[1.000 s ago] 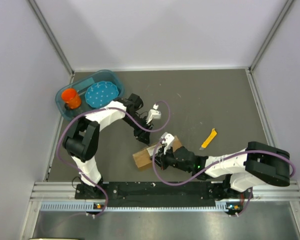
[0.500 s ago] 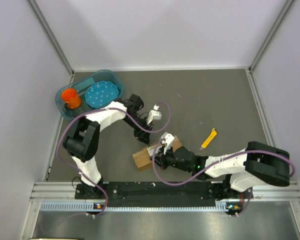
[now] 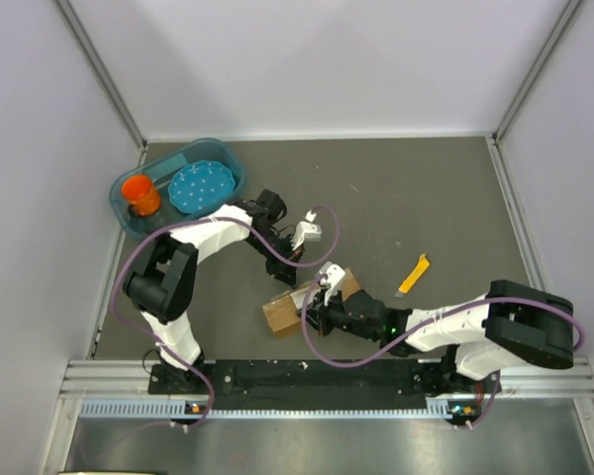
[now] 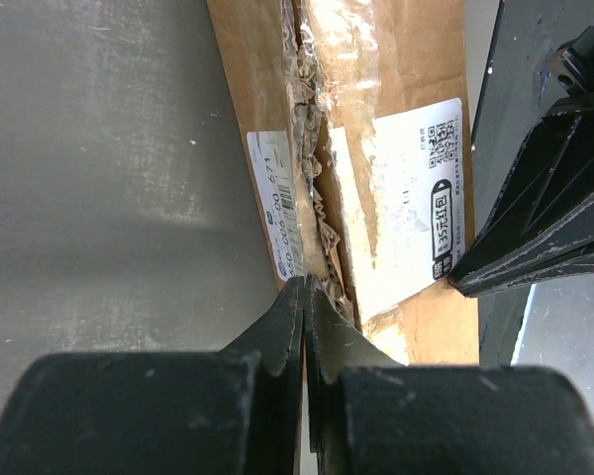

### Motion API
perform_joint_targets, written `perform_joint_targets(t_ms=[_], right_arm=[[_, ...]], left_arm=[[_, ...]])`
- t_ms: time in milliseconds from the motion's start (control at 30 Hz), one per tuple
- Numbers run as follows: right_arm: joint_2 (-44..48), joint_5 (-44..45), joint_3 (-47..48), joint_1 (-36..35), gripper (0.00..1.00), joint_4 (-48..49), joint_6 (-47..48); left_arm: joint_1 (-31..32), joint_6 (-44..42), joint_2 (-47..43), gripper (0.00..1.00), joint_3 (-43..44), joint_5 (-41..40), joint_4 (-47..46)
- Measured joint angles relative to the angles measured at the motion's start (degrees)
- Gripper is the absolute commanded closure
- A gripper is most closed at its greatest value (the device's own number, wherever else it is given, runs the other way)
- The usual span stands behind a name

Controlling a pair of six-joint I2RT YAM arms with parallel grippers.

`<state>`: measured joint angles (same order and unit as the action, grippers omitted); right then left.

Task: Unpack the express box
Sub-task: Open the express box at the center of the board.

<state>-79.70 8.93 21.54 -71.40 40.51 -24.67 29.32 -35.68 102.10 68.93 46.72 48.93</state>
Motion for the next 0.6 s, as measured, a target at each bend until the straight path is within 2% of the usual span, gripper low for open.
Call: perform_joint_targets(t_ms=[600], right_arm=[[-0.26,0.02,0.00,0.00,1.00,0.42,0.00]], left_arm=[[-0.28,2.32,0.00,1.00,2.25,-2.64,1.31]])
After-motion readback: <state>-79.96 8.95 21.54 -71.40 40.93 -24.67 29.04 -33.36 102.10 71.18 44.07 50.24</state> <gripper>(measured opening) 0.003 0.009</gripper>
